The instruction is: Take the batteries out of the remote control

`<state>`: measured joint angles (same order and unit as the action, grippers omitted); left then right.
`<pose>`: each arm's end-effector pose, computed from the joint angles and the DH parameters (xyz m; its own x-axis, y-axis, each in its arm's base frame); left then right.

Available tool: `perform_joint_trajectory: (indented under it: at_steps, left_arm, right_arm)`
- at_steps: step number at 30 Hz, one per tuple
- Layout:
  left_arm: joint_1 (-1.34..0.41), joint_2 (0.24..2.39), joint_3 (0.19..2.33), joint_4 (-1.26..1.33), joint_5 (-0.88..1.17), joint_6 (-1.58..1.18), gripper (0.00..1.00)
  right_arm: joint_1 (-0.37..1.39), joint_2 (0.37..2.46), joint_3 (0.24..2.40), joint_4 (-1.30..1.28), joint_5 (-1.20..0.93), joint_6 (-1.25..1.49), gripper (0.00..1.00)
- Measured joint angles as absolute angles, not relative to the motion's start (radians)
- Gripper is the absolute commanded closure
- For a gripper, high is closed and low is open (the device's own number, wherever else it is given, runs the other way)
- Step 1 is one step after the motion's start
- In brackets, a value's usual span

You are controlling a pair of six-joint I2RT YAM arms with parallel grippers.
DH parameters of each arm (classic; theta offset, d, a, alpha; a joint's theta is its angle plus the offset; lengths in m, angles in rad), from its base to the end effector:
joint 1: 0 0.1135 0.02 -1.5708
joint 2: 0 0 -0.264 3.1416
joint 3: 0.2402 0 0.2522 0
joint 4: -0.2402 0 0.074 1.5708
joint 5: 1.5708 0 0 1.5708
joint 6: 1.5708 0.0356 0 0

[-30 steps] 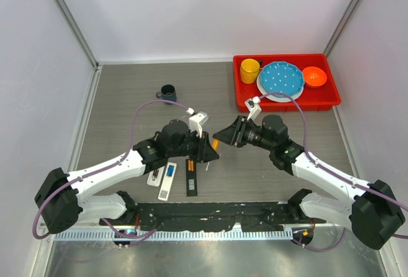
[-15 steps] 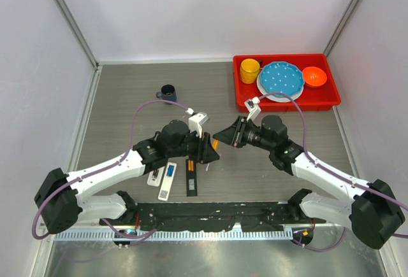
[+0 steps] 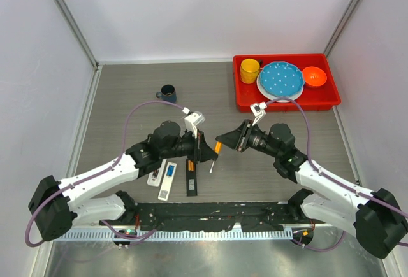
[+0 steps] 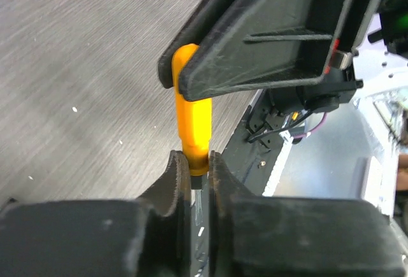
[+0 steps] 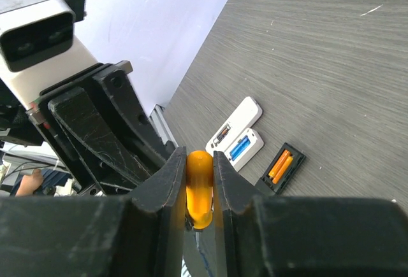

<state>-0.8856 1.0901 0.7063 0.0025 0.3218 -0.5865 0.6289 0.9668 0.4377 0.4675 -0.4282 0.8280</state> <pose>0.1479 -0.1988 0.2714 -0.7055 0.0335 -0.7079 0.6362 0.4702 -0.6117 0.1676 0.1402 0.2524 -0.6747 0.3378 -0.6562 -0.5520 0.3593 0.7525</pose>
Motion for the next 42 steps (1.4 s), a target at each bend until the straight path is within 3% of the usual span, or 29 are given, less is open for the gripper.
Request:
perform_joint_trajectory:
  at_steps: [3,4,8,10,13,18,21,24,25,27,29,30,31,34,37,42]
  left_arm:
    - [-0.884,1.090,0.706,0.014,0.337,-0.587,1.00]
    - [-0.883,1.090,0.706,0.015,0.339,-0.586,1.00]
    - [-0.883,1.086,0.701,0.019,0.335,-0.586,1.00]
    - [-0.884,1.075,0.697,0.019,0.330,-0.585,1.00]
    - [-0.886,1.050,0.696,0.018,0.321,-0.581,1.00]
    - [-0.888,1.036,0.696,0.017,0.313,-0.569,1.00]
    - [-0.888,1.036,0.696,0.010,0.312,-0.567,1.00]
    - [-0.888,1.039,0.696,-0.001,0.309,-0.567,1.00]
    - [-0.888,1.039,0.696,-0.006,0.307,-0.567,1.00]
    - [-0.888,1.039,0.695,-0.009,0.305,-0.565,1.00]
    - [-0.888,1.037,0.695,-0.008,0.305,-0.565,0.88]
    - [-0.888,1.038,0.695,-0.006,0.303,-0.565,0.79]
    - [-0.888,1.038,0.695,-0.006,0.301,-0.563,0.63]
    - [-0.888,1.038,0.695,-0.014,0.285,-0.566,0.41]
    - [-0.888,1.034,0.695,-0.022,0.254,-0.570,0.30]
    - [-0.888,1.026,0.688,-0.099,0.157,-0.611,0.23]
  right_arm:
    - [0.629,0.966,0.437,0.476,-0.430,0.827,0.93]
    - [0.629,0.965,0.437,0.476,-0.430,0.826,0.78]
    - [0.629,0.949,0.437,0.457,-0.427,0.815,0.50]
    - [0.629,0.935,0.439,0.430,-0.421,0.804,0.41]
    - [0.629,0.923,0.449,0.396,-0.418,0.786,0.38]
    - [0.629,0.944,0.466,0.380,-0.432,0.781,0.45]
    - [0.629,0.969,0.469,0.388,-0.453,0.785,0.56]
    - [0.629,0.981,0.471,0.397,-0.474,0.788,0.79]
    - [0.629,0.983,0.473,0.401,-0.483,0.792,0.93]
    - [0.630,0.986,0.479,0.410,-0.497,0.797,0.99]
    - [0.631,0.987,0.480,0.409,-0.500,0.795,0.98]
    - [0.631,0.986,0.480,0.405,-0.500,0.795,0.99]
    - [0.631,0.986,0.481,0.403,-0.500,0.794,0.99]
    - [0.633,0.974,0.482,0.377,-0.485,0.778,0.99]
    - [0.633,0.952,0.483,0.327,-0.451,0.748,0.99]
    - [0.633,0.902,0.490,0.196,-0.340,0.681,0.99]
